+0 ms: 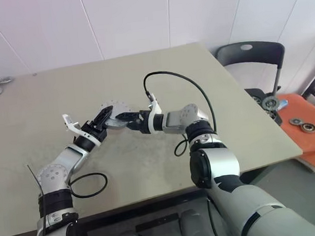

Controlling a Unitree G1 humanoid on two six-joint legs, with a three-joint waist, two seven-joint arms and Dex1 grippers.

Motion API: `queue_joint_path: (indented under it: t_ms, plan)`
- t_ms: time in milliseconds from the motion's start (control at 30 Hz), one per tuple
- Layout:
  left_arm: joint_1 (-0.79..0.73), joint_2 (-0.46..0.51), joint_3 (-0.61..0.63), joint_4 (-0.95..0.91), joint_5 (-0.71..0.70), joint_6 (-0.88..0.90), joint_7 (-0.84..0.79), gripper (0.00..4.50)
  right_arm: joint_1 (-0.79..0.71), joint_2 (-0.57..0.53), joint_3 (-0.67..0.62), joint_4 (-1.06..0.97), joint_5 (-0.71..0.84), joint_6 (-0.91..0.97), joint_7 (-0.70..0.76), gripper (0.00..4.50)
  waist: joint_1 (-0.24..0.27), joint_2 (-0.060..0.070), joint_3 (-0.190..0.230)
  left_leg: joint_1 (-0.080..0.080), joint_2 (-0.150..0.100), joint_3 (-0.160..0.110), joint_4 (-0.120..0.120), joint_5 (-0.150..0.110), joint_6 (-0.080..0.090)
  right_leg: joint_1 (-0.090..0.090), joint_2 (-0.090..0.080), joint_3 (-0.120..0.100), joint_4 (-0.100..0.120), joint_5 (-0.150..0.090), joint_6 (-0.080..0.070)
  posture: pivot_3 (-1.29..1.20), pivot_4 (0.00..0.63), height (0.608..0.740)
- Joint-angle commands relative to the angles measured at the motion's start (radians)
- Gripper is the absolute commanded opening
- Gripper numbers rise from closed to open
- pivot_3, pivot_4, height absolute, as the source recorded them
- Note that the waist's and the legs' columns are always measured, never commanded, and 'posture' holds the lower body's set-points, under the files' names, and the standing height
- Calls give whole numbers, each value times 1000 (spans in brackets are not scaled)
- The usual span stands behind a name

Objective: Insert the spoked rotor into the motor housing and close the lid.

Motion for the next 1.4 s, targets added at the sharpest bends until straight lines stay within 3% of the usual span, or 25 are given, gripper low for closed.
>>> queue_joint_path:
  t_ms: [33, 367, 700, 1000, 1167, 1400]
  plan:
    - [-37, 16, 0, -29, 2, -14, -11, 2109, -33, 0, -5, -33, 18, -17, 24, 3242, 0, 0, 0, 0, 0, 0, 0, 0, 0, 0, 0, 0, 0, 0, 0, 0, 0, 740]
    - [-70, 62, 80, -79, -74, -41, 16, 2109, 22, -101, 171, -241, 15, 16, 311, 3242, -1, 0, 0, 0, 0, 0, 0, 0, 0, 0, 0, 0, 0, 0, 0, 0, 0, 740]
    - [-39, 50, 153, -131, -90, -103, 85, 2109, -1, -83, 171, -117, -28, -51, 280, 3242, 1, 0, 0, -1, 0, 0, 0, 0, 0, 0, 0, -1, -1, 0, 0, 0, 0, 740]
    - [94, 131, 209, -245, 5, -218, 182, 2109, -32, -61, 173, -10, -68, -98, 264, 3242, 2, 0, 0, 0, 0, 0, 0, 0, 0, 0, 0, -1, 0, 0, 0, 0, 0, 740]
    - [80, 203, 224, -150, 104, -279, 212, 2109, -44, -51, 165, 24, -83, -119, 262, 3242, 23, -1, 0, 0, 0, 0, 2, 0, 0, 0, 0, -1, 0, 0, 0, 0, 0, 740]
    - [-14, 284, 158, 119, 273, -346, 152, 2109, -48, -53, 150, 50, -89, -142, 244, 3242, 29, -1, 0, -1, 0, 0, 1, 0, 0, 0, 0, -1, -1, 0, 0, 0, 0, 740]
